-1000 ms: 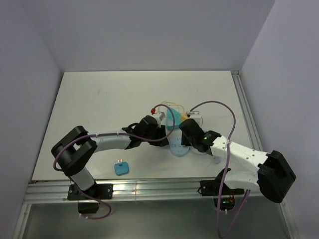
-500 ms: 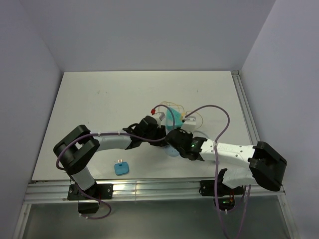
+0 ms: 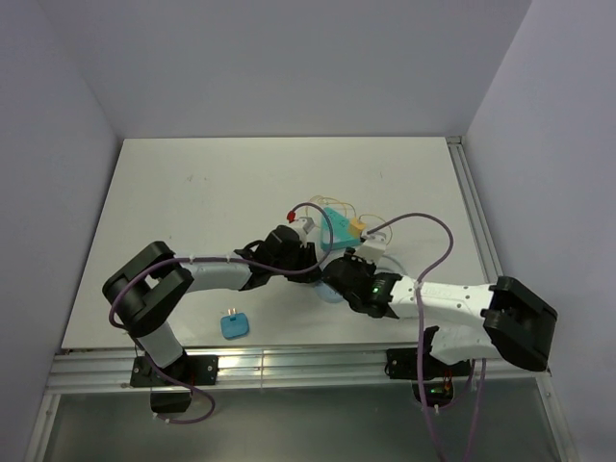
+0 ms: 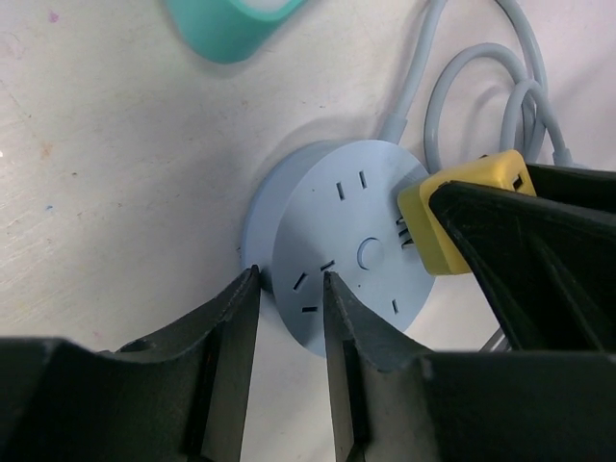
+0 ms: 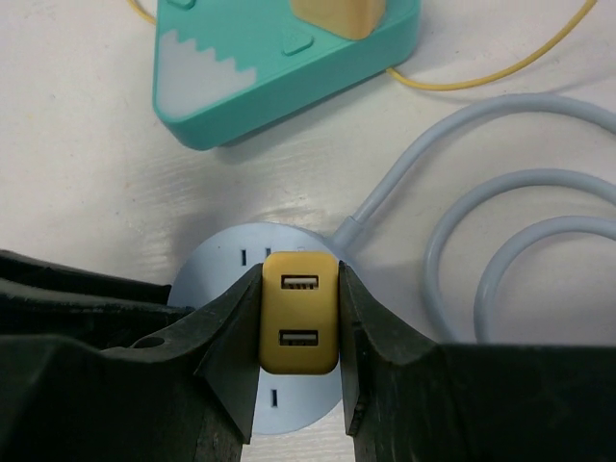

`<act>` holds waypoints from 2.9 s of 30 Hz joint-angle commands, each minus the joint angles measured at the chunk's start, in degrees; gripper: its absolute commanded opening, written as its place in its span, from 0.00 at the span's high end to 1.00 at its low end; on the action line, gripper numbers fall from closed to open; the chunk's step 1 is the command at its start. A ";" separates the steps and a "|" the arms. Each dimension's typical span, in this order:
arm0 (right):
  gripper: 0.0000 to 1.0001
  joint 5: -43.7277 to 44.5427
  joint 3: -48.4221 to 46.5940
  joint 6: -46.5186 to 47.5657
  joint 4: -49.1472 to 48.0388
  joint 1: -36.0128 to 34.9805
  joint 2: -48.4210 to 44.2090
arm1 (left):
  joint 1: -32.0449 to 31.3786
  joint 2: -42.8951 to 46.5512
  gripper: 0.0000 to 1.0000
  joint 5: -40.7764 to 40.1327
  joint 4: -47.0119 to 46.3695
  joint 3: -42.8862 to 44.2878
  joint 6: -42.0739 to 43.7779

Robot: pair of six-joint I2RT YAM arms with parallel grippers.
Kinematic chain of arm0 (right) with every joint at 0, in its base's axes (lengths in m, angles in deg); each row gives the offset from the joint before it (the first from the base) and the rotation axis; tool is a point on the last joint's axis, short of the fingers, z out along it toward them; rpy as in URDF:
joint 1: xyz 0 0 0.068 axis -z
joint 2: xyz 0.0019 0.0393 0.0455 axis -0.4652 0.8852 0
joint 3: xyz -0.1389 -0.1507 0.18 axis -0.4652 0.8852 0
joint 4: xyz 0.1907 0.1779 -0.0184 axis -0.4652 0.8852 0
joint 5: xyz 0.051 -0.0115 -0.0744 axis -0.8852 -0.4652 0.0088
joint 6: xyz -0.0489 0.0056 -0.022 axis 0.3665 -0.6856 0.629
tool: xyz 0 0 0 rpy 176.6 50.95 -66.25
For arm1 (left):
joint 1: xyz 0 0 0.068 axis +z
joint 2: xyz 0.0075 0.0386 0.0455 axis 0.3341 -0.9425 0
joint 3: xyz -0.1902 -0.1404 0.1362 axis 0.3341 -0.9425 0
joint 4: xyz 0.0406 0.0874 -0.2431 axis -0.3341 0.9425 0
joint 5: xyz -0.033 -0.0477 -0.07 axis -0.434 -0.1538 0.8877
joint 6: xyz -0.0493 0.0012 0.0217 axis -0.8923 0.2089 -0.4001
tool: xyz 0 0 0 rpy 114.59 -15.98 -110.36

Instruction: Insert the plug

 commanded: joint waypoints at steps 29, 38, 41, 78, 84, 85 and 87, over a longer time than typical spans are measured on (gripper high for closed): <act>1.00 -2.80 2.00 -25.95 2.86 -24.01 31.66 | -4.10 -2.46 0.65 3.75 -8.49 -2.89 -7.38; 1.00 -7.10 0.94 -24.98 2.17 -27.07 37.82 | -4.71 -1.05 0.65 1.91 -6.74 -3.07 -7.21; 1.00 -7.54 5.59 -26.38 0.31 -28.31 30.65 | -4.71 -0.79 0.65 1.73 -5.86 -2.89 -6.86; 0.25 -4.20 5.78 -14.17 12.68 -22.52 -8.23 | -4.63 0.18 0.57 -0.64 -2.52 -0.69 -6.15; 0.24 -7.01 3.41 -12.33 22.17 -16.82 -15.18 | -4.63 0.18 0.57 -0.64 -2.34 -0.43 -5.89; 0.24 -7.01 3.06 -11.63 23.06 -16.02 -16.23 | -4.63 0.18 0.57 -0.64 -2.25 -0.43 -5.80; 0.23 -7.19 1.83 -10.14 25.17 -14.44 -17.29 | -4.63 0.44 0.57 -0.73 -2.08 -0.52 -5.98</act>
